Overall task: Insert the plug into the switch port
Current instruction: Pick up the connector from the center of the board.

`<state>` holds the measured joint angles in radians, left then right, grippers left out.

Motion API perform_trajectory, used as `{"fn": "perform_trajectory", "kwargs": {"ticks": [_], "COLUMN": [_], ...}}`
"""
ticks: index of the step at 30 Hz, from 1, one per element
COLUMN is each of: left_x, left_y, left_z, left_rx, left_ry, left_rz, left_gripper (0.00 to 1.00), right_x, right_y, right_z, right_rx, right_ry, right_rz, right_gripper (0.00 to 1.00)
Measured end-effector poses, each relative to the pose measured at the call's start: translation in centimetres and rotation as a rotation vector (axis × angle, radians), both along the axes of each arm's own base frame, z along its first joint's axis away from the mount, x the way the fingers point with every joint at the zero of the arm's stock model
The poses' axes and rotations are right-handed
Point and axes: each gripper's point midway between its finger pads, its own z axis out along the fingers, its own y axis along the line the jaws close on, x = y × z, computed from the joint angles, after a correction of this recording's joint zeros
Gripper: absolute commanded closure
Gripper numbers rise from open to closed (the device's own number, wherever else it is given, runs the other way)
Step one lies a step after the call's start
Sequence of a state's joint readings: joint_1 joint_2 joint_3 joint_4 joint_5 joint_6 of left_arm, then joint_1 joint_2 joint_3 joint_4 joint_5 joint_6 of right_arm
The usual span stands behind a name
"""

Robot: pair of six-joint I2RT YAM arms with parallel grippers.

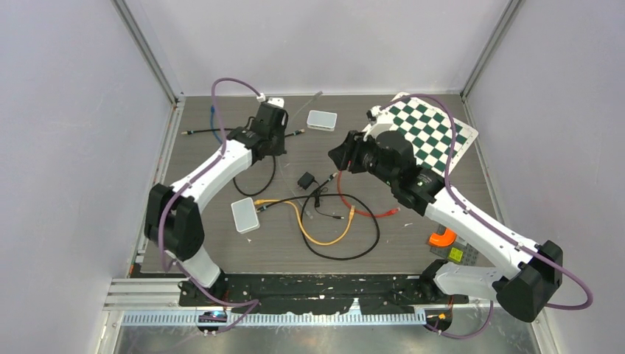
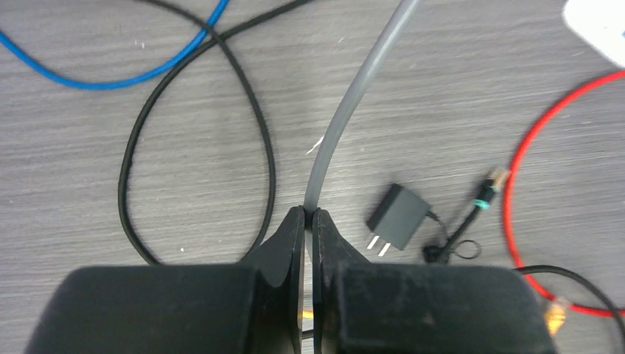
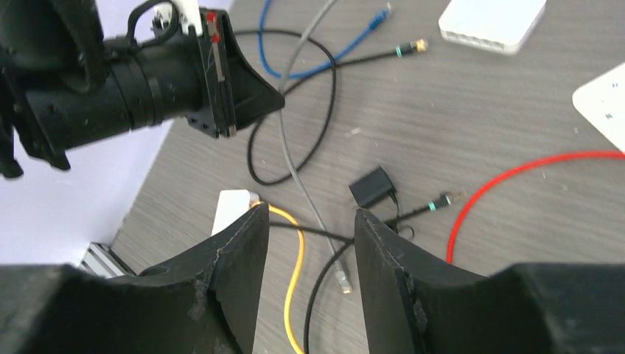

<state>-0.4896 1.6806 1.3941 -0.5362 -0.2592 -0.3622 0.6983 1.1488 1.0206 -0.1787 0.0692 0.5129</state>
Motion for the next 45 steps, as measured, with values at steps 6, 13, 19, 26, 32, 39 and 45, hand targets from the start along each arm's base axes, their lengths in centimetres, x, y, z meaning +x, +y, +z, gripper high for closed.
{"fn": "perform_trajectory", "kwargs": {"ticks": [6, 13, 19, 26, 32, 39, 45], "left_x": [0.0, -0.2, -2.1, -6.8, -10.2, -12.9, -13.8], "left_y": [-1.2, -1.1, -0.6, -1.7, -3.1, -4.5, -5.4], "left_z": [6.9, 12.9, 14.0, 13.2, 10.7, 9.4, 10.1], "left_rx": [-0.092, -0.169, -0.214, -0.390, -0.519, -0.626, -0.691], "left_ry": [-0.154, -0.308, -0.353, -0.315, -0.228, -0.162, -0.154], "left_rz": [-0.036, -0.037, -0.039, -0.071, -0.096, -0.113, -0.132], "left_gripper": [1.00, 1.00, 1.00, 1.00, 1.00, 1.00, 1.00], "right_x": [0.9, -0.1, -1.2, -1.3, 0.5, 4.6, 6.5], "right_y": [0.7, -0.4, -1.2, -0.7, 0.7, 3.0, 4.6], "right_z": [4.4, 7.3, 9.3, 10.6, 11.3, 9.9, 8.2], "right_rx": [0.080, 0.130, 0.181, 0.241, 0.287, 0.253, 0.257], "right_ry": [-0.114, -0.185, -0.244, -0.279, -0.325, -0.281, -0.221], "right_rz": [0.002, -0.009, -0.002, 0.018, 0.009, -0.043, -0.057], "right_gripper": [0.41, 0.41, 0.41, 0.40, 0.37, 0.37, 0.37]}}
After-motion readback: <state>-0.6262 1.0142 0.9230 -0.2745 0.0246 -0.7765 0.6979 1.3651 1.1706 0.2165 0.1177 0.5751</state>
